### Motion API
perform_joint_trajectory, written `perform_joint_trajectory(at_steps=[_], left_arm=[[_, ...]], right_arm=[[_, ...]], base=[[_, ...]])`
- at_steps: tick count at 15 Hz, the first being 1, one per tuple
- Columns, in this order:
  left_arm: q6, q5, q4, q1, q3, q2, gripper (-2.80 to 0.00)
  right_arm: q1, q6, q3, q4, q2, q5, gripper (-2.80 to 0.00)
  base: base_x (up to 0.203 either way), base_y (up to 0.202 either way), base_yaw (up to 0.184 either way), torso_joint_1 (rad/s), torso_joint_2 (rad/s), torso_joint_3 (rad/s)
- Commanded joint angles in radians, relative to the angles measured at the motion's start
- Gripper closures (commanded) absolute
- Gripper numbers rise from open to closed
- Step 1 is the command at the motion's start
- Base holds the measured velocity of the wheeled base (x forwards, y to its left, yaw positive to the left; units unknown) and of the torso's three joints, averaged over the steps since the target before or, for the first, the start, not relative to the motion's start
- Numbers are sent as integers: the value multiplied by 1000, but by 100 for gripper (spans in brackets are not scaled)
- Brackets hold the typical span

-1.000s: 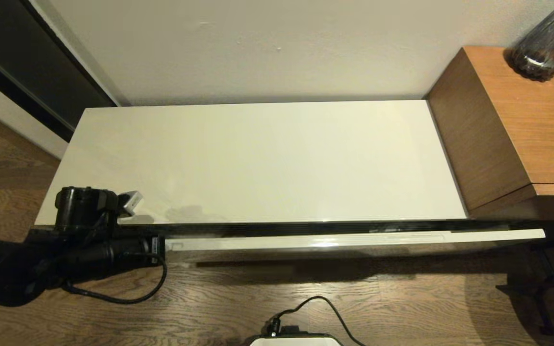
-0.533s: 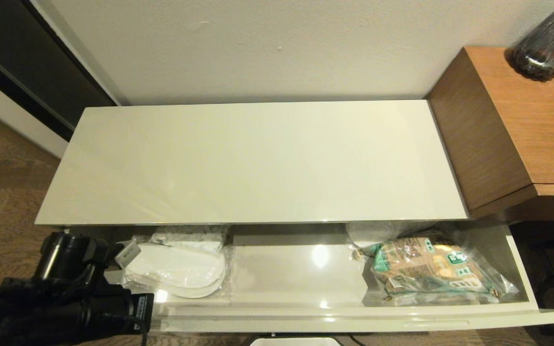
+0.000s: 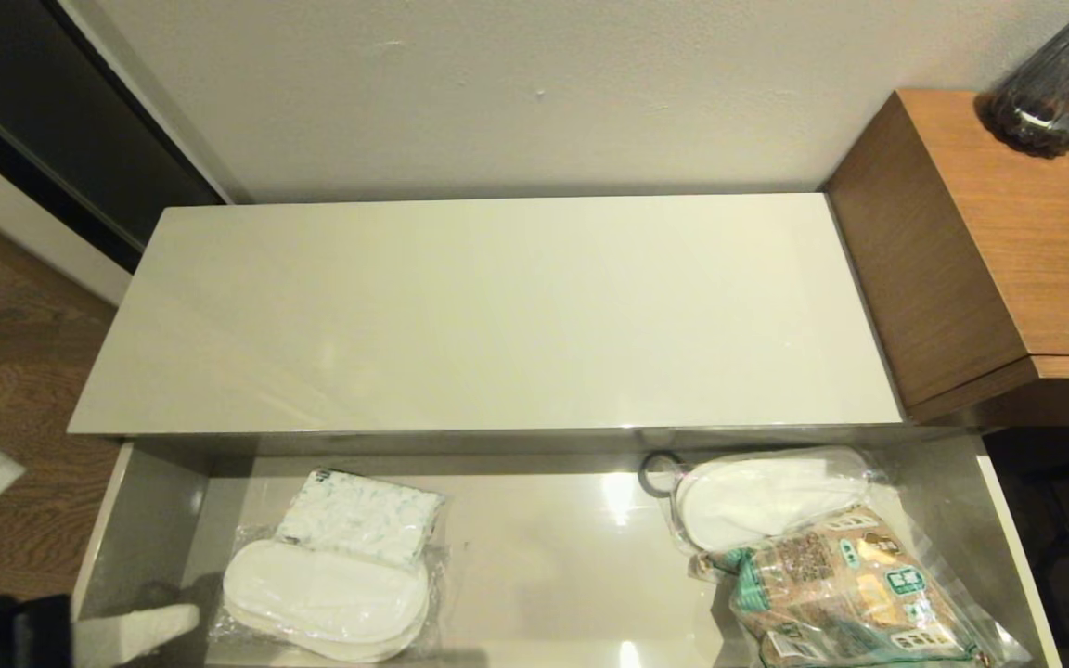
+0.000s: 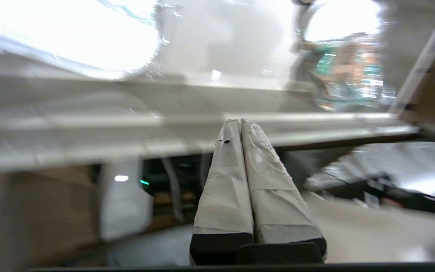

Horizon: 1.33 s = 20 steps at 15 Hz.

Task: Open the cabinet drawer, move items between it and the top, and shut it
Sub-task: Open the drawer, then take out the disposable slippers from the drawer

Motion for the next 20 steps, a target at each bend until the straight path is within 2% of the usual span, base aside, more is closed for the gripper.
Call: perform_joint_trajectory(at_steps=[1,4,7,8,10,11,13,15,17,19,20], left_arm=[[-32,-15,138,14,-51,-151,0],[-81,-17,133,18,2,-165,0],[-84,-23,154,16,18,-164,0],[-84,-24,174,17,11,-161,0],[-84,-56,242,15,-73,-128,0],[-84,-81,251,15,-112,-81,0],[-75,-87,242,22,-161,58,0],[-66,-103,143,30,-171,210,0],[-60,-170,71,31,-177,312,0],[-52,-211,104,18,-197,411,0],[-15,-195,167,14,-221,446,0]], right_arm=[[0,-1,0,-1,0,-1,0],[0,-1,0,-1,0,1,0],[0,-1,0,0,0,1,0],[0,-1,0,-1,1,1,0],[0,-1,0,-1,0,1,0],[0,-1,0,0,0,0,0],[0,-1,0,0,0,0,0],[0,-1,0,-1,0,-1,0],[0,0,0,0,0,-1,0],[0,-1,0,0,0,-1,0],[0,-1,0,0,0,-1,0]], base=[[0,0,0,0,0,0],[0,0,0,0,0,0],[0,0,0,0,0,0],[0,0,0,0,0,0],[0,0,0,0,0,0],[0,0,0,0,0,0],[0,0,0,0,0,0],[0,0,0,0,0,0],[0,0,0,0,0,0],[0,0,0,0,0,0],[0,0,0,0,0,0]])
